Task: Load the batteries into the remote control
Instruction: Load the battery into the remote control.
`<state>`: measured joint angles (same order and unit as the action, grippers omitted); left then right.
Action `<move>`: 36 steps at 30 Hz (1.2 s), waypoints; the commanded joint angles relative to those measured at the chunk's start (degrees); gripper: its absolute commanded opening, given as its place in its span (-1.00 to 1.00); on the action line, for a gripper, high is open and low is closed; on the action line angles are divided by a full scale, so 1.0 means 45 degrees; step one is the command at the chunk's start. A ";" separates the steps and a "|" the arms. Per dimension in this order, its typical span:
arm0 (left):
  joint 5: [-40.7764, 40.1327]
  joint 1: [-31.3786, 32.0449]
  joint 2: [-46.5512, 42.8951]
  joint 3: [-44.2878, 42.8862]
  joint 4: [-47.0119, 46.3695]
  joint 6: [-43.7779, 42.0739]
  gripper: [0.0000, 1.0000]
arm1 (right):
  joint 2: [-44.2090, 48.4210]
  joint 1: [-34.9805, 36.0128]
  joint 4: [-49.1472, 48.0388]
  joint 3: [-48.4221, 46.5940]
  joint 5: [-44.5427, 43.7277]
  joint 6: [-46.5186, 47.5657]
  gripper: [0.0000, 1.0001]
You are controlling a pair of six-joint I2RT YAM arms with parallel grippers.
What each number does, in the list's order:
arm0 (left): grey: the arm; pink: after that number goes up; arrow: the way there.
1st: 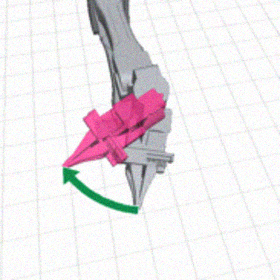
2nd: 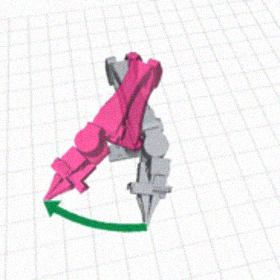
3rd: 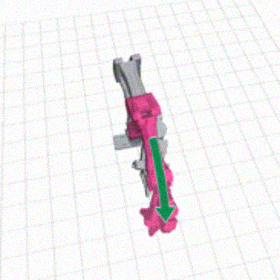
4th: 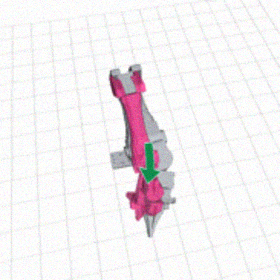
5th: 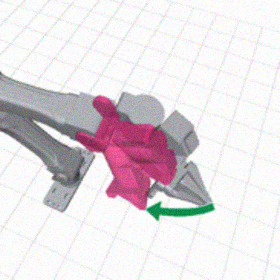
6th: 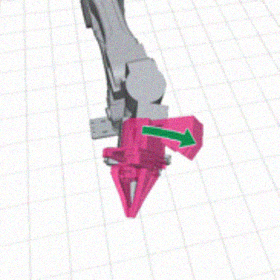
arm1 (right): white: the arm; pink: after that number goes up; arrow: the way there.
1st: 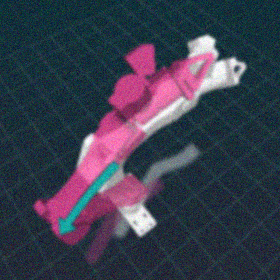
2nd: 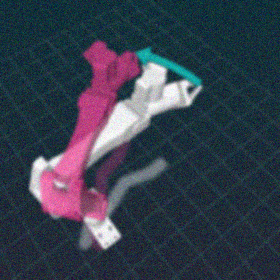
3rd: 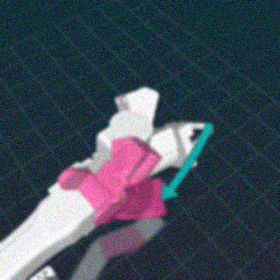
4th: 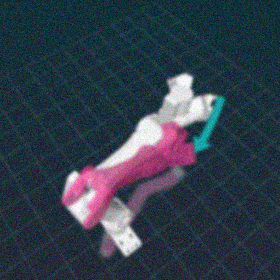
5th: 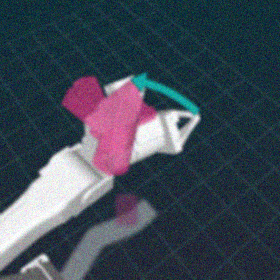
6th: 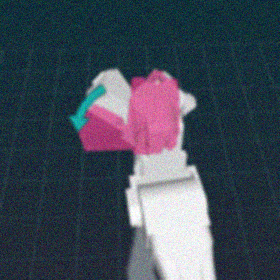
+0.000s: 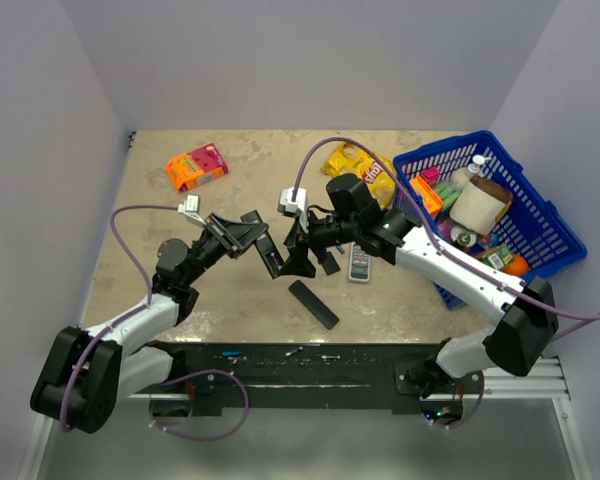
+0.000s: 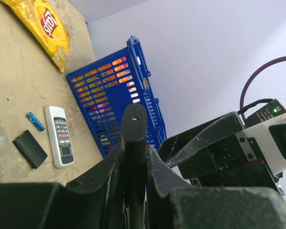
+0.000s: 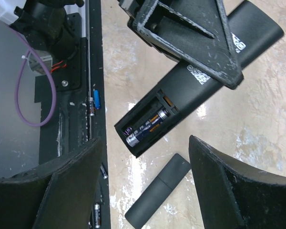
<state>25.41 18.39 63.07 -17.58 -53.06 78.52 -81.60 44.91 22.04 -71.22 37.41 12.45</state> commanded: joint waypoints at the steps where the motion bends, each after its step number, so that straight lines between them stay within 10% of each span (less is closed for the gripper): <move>1: 0.0291 -0.0083 -0.0324 -0.0546 -0.0612 0.0246 -1.00 | -0.0166 0.0197 -0.0523 -0.0013 0.0457 -0.0090 0.50; 36: 0.0818 -0.0005 -0.0538 -0.0799 -0.0924 0.0344 -1.00 | -0.0557 0.0255 -0.0757 0.0143 0.0086 -0.0578 0.17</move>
<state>27.33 18.39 62.11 -18.57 -53.74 78.91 -84.01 45.82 21.32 -70.37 37.12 11.09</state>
